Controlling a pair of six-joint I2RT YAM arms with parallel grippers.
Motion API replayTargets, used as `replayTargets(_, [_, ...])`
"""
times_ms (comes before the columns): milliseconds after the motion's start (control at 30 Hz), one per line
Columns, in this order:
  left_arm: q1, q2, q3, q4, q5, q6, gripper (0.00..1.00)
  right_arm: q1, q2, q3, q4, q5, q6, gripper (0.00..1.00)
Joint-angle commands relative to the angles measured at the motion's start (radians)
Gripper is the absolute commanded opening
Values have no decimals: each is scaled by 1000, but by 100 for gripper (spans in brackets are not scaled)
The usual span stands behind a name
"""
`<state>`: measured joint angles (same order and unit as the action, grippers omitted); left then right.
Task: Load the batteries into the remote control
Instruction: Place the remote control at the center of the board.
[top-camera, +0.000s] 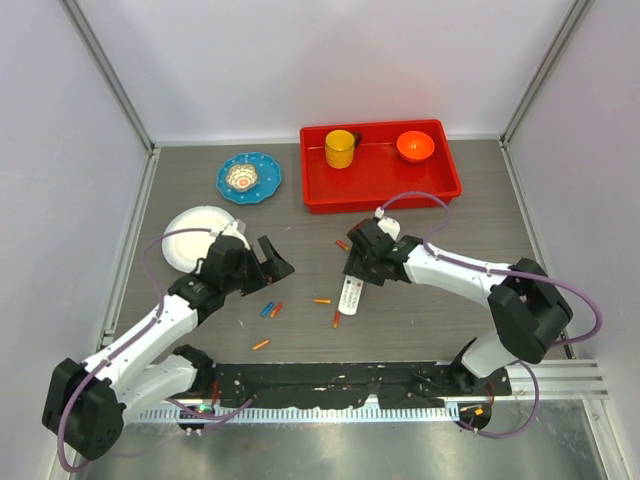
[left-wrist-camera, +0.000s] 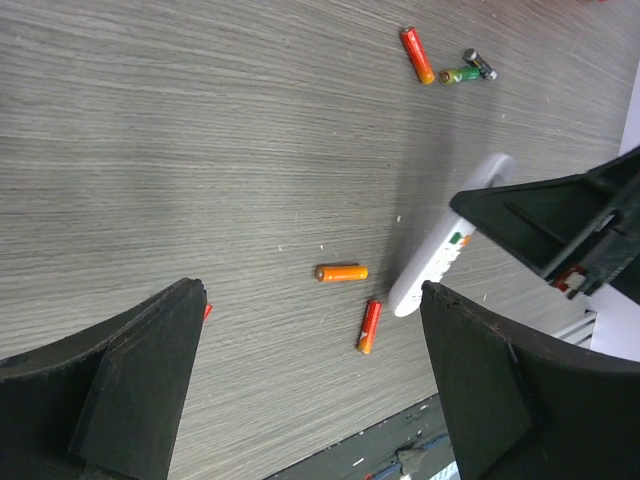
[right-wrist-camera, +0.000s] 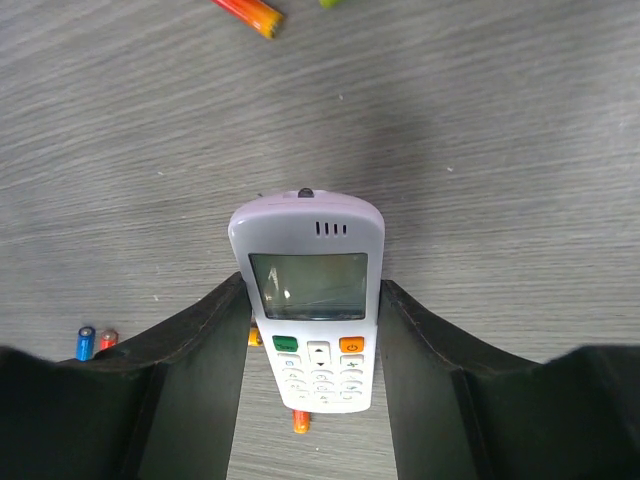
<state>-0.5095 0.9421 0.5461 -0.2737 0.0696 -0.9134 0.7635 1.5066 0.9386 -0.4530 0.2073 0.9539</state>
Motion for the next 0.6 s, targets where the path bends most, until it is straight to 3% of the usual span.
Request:
replayTargets(0, [-30,14,57,5,-40,24,92,0,12,-44,85,-5,141,1])
replayTargets(133, [-38,26,60,5,-47,30,92,2,21,-49,76,21,141,1])
replayTargets(233, [-46,38,61,11,-48,28,92,2,46,-40,62,23,115,7])
replayTargets(367, [-69,55,71,13,-54,30,91,2,75,-35,65,0,82,34])
replayTargets(567, [-99,76,77,11,-60,24,91,0,76,-52,93,-28,79,53])
